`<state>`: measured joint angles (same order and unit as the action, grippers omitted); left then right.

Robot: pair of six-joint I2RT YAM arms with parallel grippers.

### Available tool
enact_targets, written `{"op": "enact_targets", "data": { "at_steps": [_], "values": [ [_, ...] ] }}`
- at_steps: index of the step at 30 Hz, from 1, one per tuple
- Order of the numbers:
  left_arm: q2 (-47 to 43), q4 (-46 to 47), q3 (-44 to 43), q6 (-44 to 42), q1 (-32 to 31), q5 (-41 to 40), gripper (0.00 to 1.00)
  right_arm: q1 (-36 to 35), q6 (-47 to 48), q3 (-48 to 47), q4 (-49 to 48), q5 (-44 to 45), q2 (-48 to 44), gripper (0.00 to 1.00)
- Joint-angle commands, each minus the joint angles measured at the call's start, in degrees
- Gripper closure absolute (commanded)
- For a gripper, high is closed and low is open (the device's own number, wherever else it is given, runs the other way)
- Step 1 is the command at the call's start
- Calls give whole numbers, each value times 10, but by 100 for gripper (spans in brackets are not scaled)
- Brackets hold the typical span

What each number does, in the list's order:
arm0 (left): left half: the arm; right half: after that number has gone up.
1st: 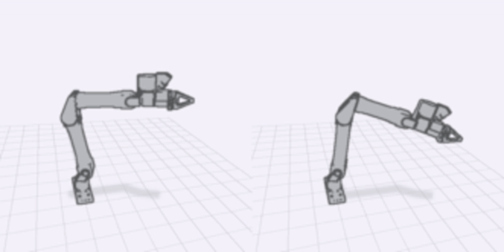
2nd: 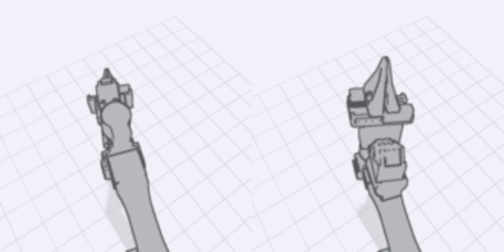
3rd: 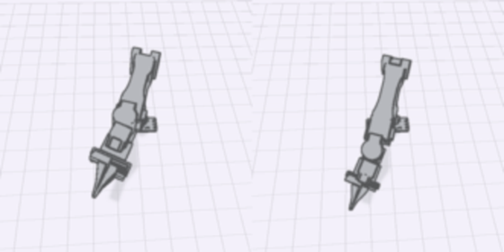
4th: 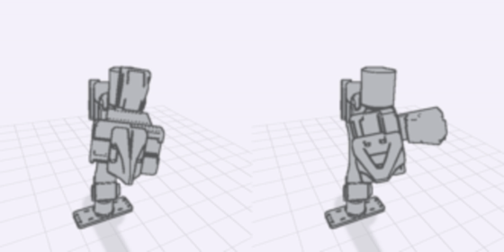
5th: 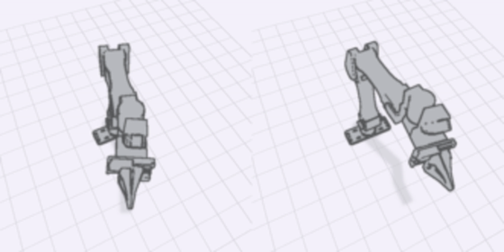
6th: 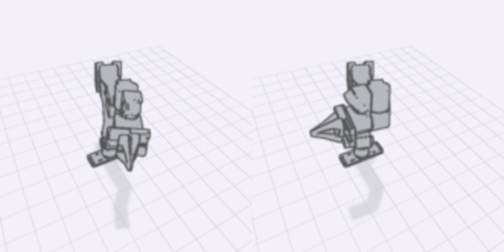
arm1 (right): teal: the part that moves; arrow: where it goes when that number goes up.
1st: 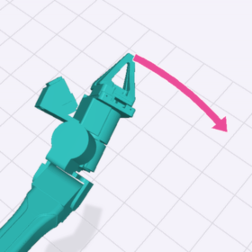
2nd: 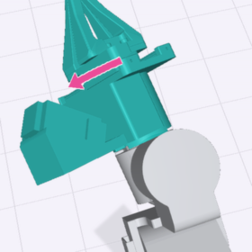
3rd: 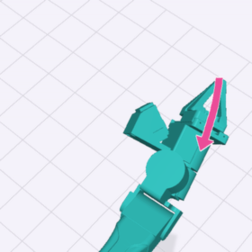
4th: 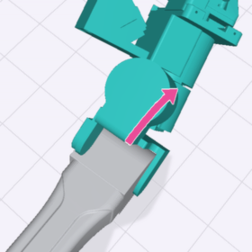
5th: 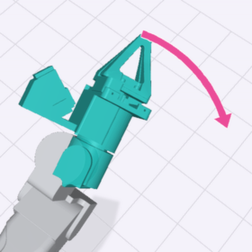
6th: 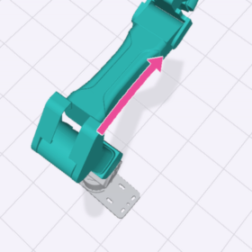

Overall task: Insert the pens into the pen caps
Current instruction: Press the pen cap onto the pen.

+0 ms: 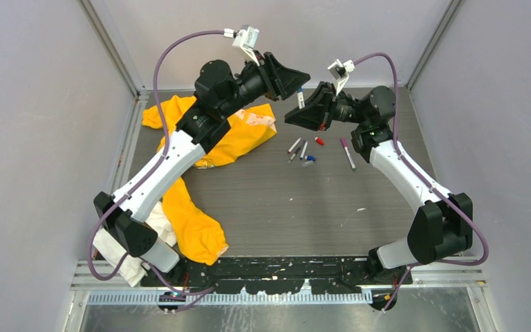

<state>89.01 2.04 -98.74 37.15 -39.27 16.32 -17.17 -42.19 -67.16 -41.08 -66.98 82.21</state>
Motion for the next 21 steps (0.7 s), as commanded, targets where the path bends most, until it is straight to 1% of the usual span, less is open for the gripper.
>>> {"op": "enact_targets", "data": {
  "at_steps": [1,4,5,8,9,11,12,14,18,20,21],
  "values": [
    [3,18,-23,10,-1,20,56,-4,-1,-9,-10,9,-10,99],
    [4,16,-22,11,-1,22,57,-5,-1,-9,-8,10,-10,99],
    [4,16,-22,11,-2,24,59,-5,-1,-9,-8,10,-10,99],
    [5,17,-23,10,-2,32,70,-5,-1,-9,-7,10,-10,99],
    [5,18,-23,10,-2,36,76,-6,-1,-9,-7,10,-11,99],
    [7,19,-24,8,-1,53,94,-5,0,-10,-8,8,-11,99],
    [8,18,-24,6,-1,64,99,-6,-1,-11,-8,7,-10,99],
    [11,13,-25,6,1,98,99,-5,-4,-15,-12,5,-10,99],
    [25,37,-20,54,19,244,99,-1,-64,-44,-77,-18,-1,99],
    [26,47,-8,57,23,308,99,-1,-103,-63,-118,-28,8,99],
    [24,50,-3,52,23,322,99,0,-121,-68,-128,-28,11,99]
  ]
}}
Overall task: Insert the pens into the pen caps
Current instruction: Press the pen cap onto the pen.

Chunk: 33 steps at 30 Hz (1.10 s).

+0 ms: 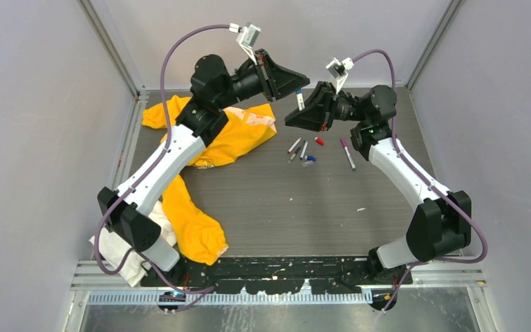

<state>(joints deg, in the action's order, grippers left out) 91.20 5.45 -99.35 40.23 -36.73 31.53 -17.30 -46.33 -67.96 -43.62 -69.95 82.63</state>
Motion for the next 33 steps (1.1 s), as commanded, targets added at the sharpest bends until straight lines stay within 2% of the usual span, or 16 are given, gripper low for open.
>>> {"op": "enact_targets", "data": {
  "at_steps": [1,4,8,13,16,18,20,22,29,33],
  "values": [
    [0,17,9,16,-2,194,99,0,-94,-71,-104,2,10,99],
    [-8,35,32,6,0,228,99,-1,-122,-83,-100,3,17,99],
    [-18,43,62,-8,-8,193,99,-5,-106,-93,-58,21,16,99],
    [-25,-28,89,-46,-39,137,99,1,19,-144,107,55,15,99],
    [-48,-75,131,-79,-77,41,99,8,152,-211,270,90,28,99],
    [-66,-42,179,-80,-97,-16,99,13,207,-257,351,115,43,99],
    [-68,35,221,-38,-107,-32,99,13,224,-282,375,121,57,99],
    [-53,98,239,5,-108,-6,99,8,215,-291,364,115,66,99],
    [-6,286,275,144,-85,202,99,5,45,-271,160,62,78,99],
    [31,408,282,250,-63,309,100,4,6,-279,123,55,76,99]
  ]
}}
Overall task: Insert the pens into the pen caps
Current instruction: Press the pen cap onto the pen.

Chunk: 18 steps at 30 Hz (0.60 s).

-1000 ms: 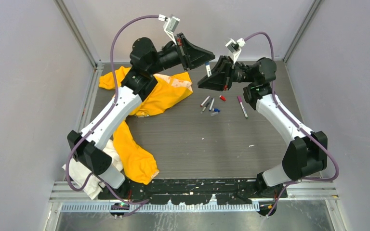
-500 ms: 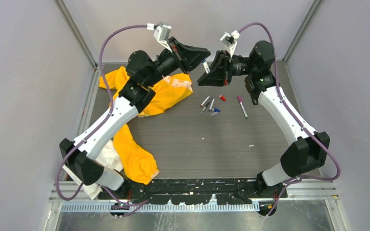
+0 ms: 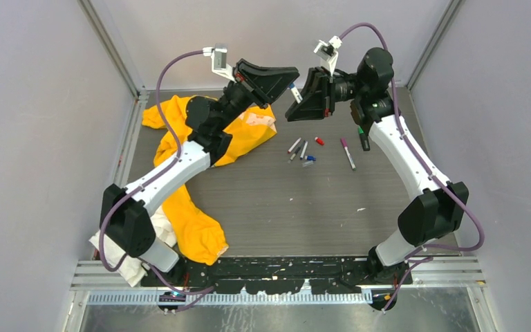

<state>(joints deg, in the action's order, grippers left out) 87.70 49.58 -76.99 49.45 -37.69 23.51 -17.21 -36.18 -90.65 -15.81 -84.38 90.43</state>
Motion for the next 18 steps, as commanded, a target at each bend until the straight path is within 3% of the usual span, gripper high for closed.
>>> {"op": "enact_targets", "data": {
  "at_steps": [1,3,5,7,8,9,11,15,18],
  "values": [
    [72,-21,60,176,-49,411,100,5,-98,-54,-157,198,-4,99],
    [70,-60,62,153,-42,435,99,6,-98,-57,-149,199,-4,99],
    [48,-240,46,11,-43,425,99,6,-74,-59,-115,208,-5,99],
    [34,-513,-11,-183,-52,369,99,5,-51,-61,-86,216,-4,99],
    [35,-583,-32,-223,-55,339,99,6,-28,-63,-58,224,-6,99],
    [37,-592,-38,-224,-55,321,99,4,-3,-69,-25,233,-5,99],
    [34,-518,-16,-175,-57,282,100,0,12,-74,-6,240,-3,99],
    [45,-261,33,-7,-70,228,99,-18,56,-80,43,250,-1,99],
    [58,-167,35,60,-76,195,99,-21,78,-91,73,262,3,99]
  ]
}}
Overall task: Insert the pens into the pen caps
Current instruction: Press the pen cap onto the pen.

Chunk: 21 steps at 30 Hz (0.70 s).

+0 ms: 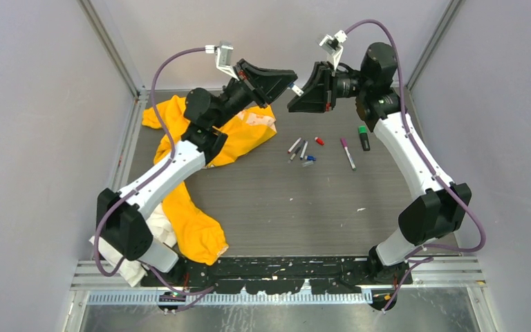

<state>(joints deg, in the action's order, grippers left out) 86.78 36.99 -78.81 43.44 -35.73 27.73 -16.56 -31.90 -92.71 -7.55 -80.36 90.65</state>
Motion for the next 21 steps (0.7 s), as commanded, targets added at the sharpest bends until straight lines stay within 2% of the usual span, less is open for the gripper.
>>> {"op": "enact_targets", "data": {
  "at_steps": [1,6,9,12,15,17,19,21],
  "values": [
    [69,-27,54,129,-96,145,99,-27,34,-75,-6,225,1,99],
    [77,-24,51,137,-102,147,99,-27,-44,-79,-79,223,11,99],
    [88,-15,50,154,-103,175,99,-27,-67,-89,-98,224,16,99],
    [108,56,50,214,-97,244,100,-25,-88,-96,-131,213,21,99],
    [123,154,59,285,-86,319,99,-25,-161,-84,-230,188,29,99],
    [127,168,67,286,-81,364,99,-26,-229,-76,-308,175,33,99],
    [129,197,76,275,-76,378,100,-32,-233,-73,-310,173,30,99],
    [123,184,71,236,-75,363,99,-37,-176,-72,-244,180,23,99]
  ]
}}
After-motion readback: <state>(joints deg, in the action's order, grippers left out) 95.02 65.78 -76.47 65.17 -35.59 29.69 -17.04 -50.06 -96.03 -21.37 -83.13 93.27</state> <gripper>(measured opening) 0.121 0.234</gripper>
